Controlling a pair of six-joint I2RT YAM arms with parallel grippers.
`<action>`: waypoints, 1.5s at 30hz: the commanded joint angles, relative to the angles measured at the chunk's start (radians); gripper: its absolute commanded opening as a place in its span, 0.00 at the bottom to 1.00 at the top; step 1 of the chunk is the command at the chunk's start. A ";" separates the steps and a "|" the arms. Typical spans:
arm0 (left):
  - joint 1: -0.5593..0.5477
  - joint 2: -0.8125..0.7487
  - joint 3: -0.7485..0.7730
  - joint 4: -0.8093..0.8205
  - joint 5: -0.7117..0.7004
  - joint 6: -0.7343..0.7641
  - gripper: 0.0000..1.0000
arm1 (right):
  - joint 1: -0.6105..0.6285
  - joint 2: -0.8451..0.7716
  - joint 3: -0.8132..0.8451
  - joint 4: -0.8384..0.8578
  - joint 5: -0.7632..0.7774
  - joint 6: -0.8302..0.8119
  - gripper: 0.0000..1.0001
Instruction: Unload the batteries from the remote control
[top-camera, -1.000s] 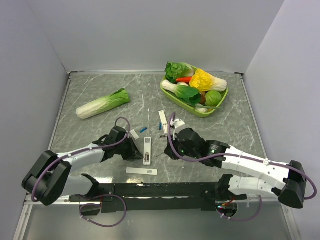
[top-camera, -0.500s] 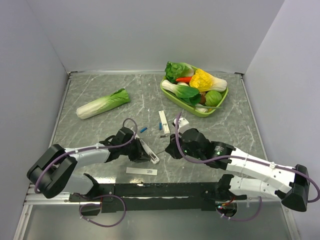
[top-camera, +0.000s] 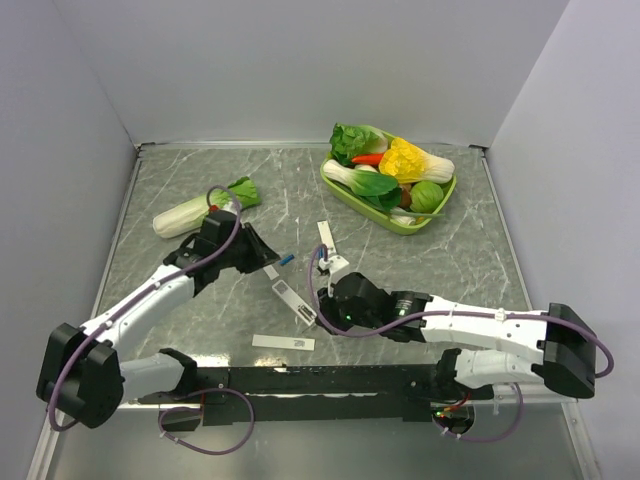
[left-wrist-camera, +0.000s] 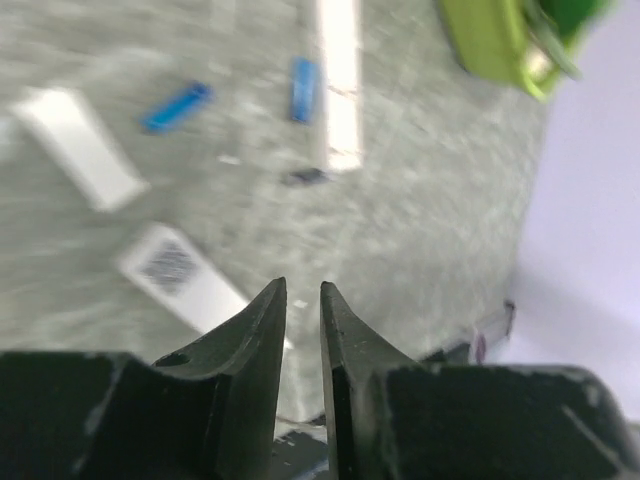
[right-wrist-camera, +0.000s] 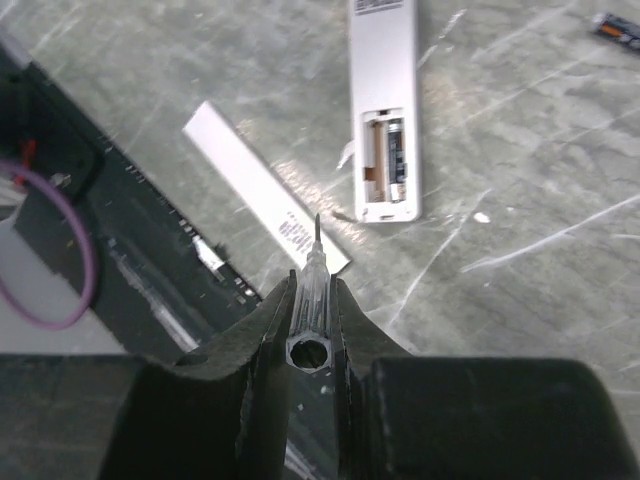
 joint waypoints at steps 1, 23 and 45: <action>0.089 0.018 0.005 -0.092 0.018 0.075 0.26 | 0.004 0.038 0.018 0.023 0.092 0.003 0.00; 0.094 0.222 -0.062 0.056 0.122 0.112 0.29 | -0.160 -0.062 -0.055 0.035 0.226 -0.034 0.00; -0.052 0.231 -0.165 0.110 0.093 0.024 0.24 | -0.223 0.250 0.138 0.176 0.116 -0.100 0.00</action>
